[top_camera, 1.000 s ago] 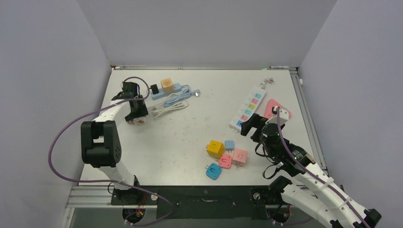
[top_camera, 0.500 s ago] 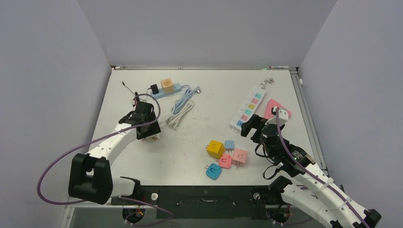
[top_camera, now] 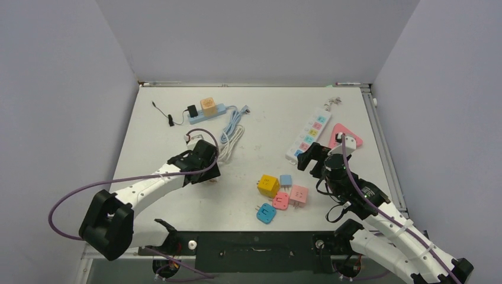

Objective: Pull the plug off the socket
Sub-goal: Move the socket to the center of the board, then remove the plug from the socket.

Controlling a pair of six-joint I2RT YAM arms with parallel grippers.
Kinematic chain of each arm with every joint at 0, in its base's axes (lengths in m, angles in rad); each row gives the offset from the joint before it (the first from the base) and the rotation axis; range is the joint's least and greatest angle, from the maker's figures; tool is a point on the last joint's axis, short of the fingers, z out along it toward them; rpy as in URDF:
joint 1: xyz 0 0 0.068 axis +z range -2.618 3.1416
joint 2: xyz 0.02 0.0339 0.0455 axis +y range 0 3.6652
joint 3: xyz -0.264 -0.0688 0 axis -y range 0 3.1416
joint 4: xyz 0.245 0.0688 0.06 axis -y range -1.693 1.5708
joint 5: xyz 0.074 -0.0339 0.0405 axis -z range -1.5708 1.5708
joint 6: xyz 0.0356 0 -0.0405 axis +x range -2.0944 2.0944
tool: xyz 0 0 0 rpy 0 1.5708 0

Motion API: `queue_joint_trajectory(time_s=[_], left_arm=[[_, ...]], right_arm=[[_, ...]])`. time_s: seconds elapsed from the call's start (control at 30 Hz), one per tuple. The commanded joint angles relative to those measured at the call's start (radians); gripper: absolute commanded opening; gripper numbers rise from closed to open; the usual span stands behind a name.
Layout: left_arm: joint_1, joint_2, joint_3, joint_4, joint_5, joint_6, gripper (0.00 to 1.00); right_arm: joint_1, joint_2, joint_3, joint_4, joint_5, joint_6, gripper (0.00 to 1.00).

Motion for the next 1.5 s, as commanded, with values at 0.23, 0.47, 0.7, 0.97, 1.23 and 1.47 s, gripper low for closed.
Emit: queue_joint_trajectory(time_s=[0.23, 0.47, 0.7, 0.97, 1.23, 1.47], left_arm=[[-0.192, 0.154, 0.099, 0.255, -0.033, -0.152, 0.41], [-0.200, 0.116, 0.194, 0.204, 0.010, -0.029, 0.76], [-0.094, 0.038, 0.288, -0.012, 0.119, 0.237, 0.97], [0.151, 0.065, 0.246, -0.065, 0.332, 0.437, 0.97], [0.179, 0.086, 0.188, -0.037, 0.453, 0.602, 0.97], [0.180, 0.053, 0.171, -0.037, 0.361, 0.651, 0.97]], right_arm=[[-0.006, -0.025, -0.001, -0.022, 0.015, 0.046, 0.90], [-0.006, -0.031, 0.010, -0.050, 0.017, 0.047, 0.90], [-0.005, -0.019, 0.017, -0.033, -0.013, 0.017, 0.90], [0.014, 0.015, -0.006, 0.051, -0.088, 0.024, 0.90], [0.041, 0.026, 0.006, 0.053, -0.070, 0.026, 0.90], [0.048, 0.009, -0.006, 0.050, -0.059, 0.039, 0.90]])
